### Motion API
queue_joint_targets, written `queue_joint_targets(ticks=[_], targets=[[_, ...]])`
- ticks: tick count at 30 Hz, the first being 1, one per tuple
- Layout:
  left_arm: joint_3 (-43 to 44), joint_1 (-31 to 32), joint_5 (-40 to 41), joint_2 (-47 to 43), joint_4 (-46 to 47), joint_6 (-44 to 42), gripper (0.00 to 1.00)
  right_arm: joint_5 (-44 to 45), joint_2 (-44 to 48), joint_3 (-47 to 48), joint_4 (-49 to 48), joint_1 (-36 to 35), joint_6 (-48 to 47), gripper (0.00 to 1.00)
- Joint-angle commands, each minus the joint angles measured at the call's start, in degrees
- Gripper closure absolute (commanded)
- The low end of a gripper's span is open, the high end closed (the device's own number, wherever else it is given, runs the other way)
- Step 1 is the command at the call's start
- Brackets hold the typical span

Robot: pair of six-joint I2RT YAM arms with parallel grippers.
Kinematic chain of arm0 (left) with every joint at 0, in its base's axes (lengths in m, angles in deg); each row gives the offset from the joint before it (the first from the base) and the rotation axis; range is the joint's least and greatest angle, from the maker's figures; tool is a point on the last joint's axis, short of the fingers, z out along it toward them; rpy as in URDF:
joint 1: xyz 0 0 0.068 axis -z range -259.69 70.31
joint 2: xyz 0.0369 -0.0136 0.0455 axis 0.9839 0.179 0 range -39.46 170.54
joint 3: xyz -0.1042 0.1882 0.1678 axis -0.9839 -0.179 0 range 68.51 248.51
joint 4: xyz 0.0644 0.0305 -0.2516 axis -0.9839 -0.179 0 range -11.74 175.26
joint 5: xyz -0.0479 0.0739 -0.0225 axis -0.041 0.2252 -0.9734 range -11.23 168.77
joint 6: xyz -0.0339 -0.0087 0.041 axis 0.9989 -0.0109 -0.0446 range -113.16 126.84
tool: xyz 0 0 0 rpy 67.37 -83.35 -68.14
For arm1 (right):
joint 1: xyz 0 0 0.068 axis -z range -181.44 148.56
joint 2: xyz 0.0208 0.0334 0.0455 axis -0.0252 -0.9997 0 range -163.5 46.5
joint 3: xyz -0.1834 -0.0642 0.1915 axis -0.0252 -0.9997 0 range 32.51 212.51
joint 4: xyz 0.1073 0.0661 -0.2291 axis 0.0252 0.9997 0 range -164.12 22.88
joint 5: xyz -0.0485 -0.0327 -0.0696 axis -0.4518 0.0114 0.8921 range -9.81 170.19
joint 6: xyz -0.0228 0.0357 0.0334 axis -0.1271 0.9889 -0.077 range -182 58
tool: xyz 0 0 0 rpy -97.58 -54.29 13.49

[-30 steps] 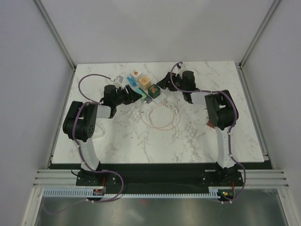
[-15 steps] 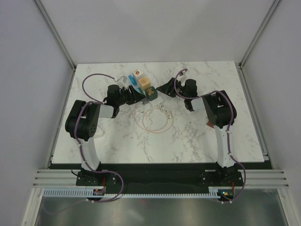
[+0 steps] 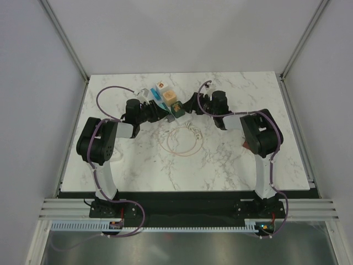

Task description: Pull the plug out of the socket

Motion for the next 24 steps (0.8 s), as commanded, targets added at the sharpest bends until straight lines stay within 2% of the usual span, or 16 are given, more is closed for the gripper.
queue_joint_targets(ticks=[1,5,11,16,24], targets=[[2.1,0.3,-0.2,0.6,2.5,0.9,0.61,13.2,5.9,2.9,14.9,-5.0,-17.3,0.13],[1.9,0.2,0.7,0.4,2.3,1.3,0.65,19.1,6.5,4.0,18.3,-8.0,-22.4,0.07],[0.5,0.0,4.7,-2.5,1.5,-0.3,0.67,23.4,4.8,7.2,22.9,-10.8,-27.2,0.06],[-0.9,-0.2,5.4,-2.5,4.3,1.7,0.69,27.2,3.1,10.0,25.0,-12.4,-28.9,0.08],[2.4,-0.1,2.4,2.3,7.8,6.6,0.83,32.1,0.9,12.1,25.3,-14.4,-30.3,0.15]])
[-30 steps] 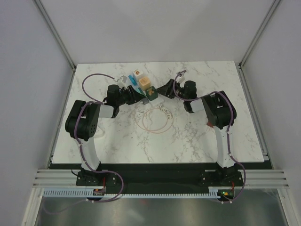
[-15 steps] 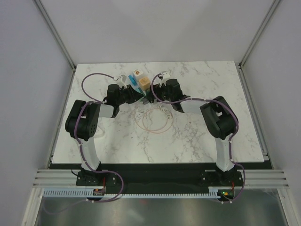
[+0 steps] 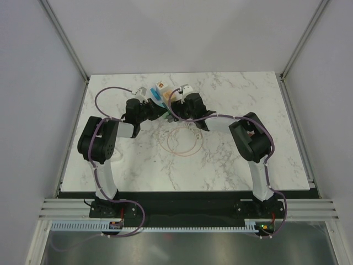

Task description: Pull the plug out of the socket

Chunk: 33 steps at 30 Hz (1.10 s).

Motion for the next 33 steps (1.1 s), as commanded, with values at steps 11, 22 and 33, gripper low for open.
queue_joint_targets(ticks=[11,22,33], targets=[[9.0,0.8,-0.3,6.2,-0.6,3.4,0.98,6.1,-1.6,2.8,-0.3,-1.1,-1.2,0.20],[16.1,3.7,6.4,9.5,-13.8,-0.6,0.98,6.1,-2.1,4.7,-0.4,-1.1,-1.1,0.23],[19.6,4.7,11.1,10.9,-23.7,-1.3,0.98,11.1,-4.6,9.5,4.5,-1.8,-2.0,0.27]])
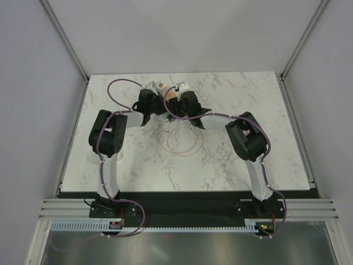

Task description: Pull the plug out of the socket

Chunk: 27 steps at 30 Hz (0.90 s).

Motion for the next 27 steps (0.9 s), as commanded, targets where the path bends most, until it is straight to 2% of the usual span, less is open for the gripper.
queue_joint_targets(ticks=[1,4,7,10,11,14,18,23,27], targets=[[1.7,0.4,2.8,1.3,-5.7,-2.5,0.98,5.1,-2.0,4.3,2.9,-0.5,-1.3,0.27],[2.3,0.5,3.1,1.6,-7.1,-2.8,0.98,8.4,-2.4,5.1,4.4,-1.5,-2.7,0.31],[3.0,0.7,3.3,1.9,-8.3,-2.9,0.98,12.4,-2.4,6.3,5.8,-2.6,-3.7,0.42],[3.7,0.9,3.7,2.2,-9.6,-2.5,0.98,14.3,-1.9,6.4,5.1,-3.2,-3.8,0.58],[4.0,1.0,3.7,2.4,-9.9,-2.4,0.98,14.8,-2.0,6.9,5.2,-3.3,-3.3,0.72],[5.4,1.2,3.7,3.2,-11.7,-2.5,0.98,16.5,-2.0,9.0,6.3,-3.3,-1.1,1.00],[6.2,1.7,3.9,3.2,-13.4,-3.2,0.98,15.0,-0.6,10.3,6.6,-2.5,4.0,1.00],[6.2,2.2,3.3,3.2,-14.0,-3.9,0.98,-0.1,0.6,9.6,4.8,2.8,15.6,1.00],[6.5,2.4,3.3,3.3,-14.5,-4.3,0.98,-1.7,1.7,9.8,5.6,3.6,17.4,1.00]])
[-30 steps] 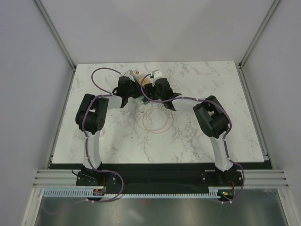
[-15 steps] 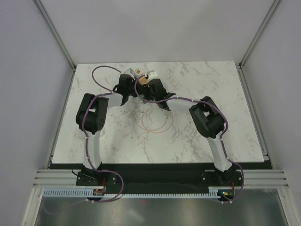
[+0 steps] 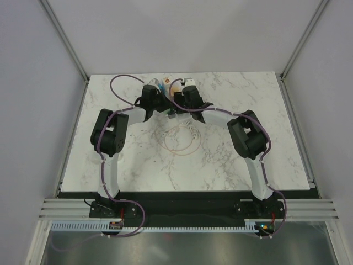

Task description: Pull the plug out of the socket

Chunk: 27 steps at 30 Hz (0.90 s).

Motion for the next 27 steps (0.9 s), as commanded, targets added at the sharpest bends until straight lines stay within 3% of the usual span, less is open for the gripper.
queue_joint_targets(ticks=[1,8,16,18,19,21,27], targets=[[0.1,1.4,0.3,1.9,-6.1,-3.5,0.98,-3.4,4.0,2.8,-3.3,1.7,6.4,1.00],[0.2,1.4,-0.2,2.0,-6.1,-3.8,0.98,10.7,4.2,5.3,0.2,-4.3,-7.6,1.00],[0.8,1.4,-0.3,2.4,-6.5,-4.3,0.98,20.8,6.8,2.9,-0.5,-6.2,-12.3,1.00],[1.0,1.4,-0.5,2.4,-6.6,-4.4,0.98,16.4,8.1,2.1,-0.7,-4.8,-8.1,1.00],[1.0,1.4,-0.7,2.4,-6.6,-4.5,0.98,8.1,9.6,0.1,-1.9,-2.1,-4.7,1.00],[1.1,1.4,-0.5,2.4,-6.6,-4.4,0.98,1.0,11.1,-2.4,-4.5,0.4,3.3,1.00],[0.9,1.4,-0.3,2.2,-6.5,-4.7,0.98,-5.1,11.9,-2.0,-4.2,1.9,5.8,1.00]])
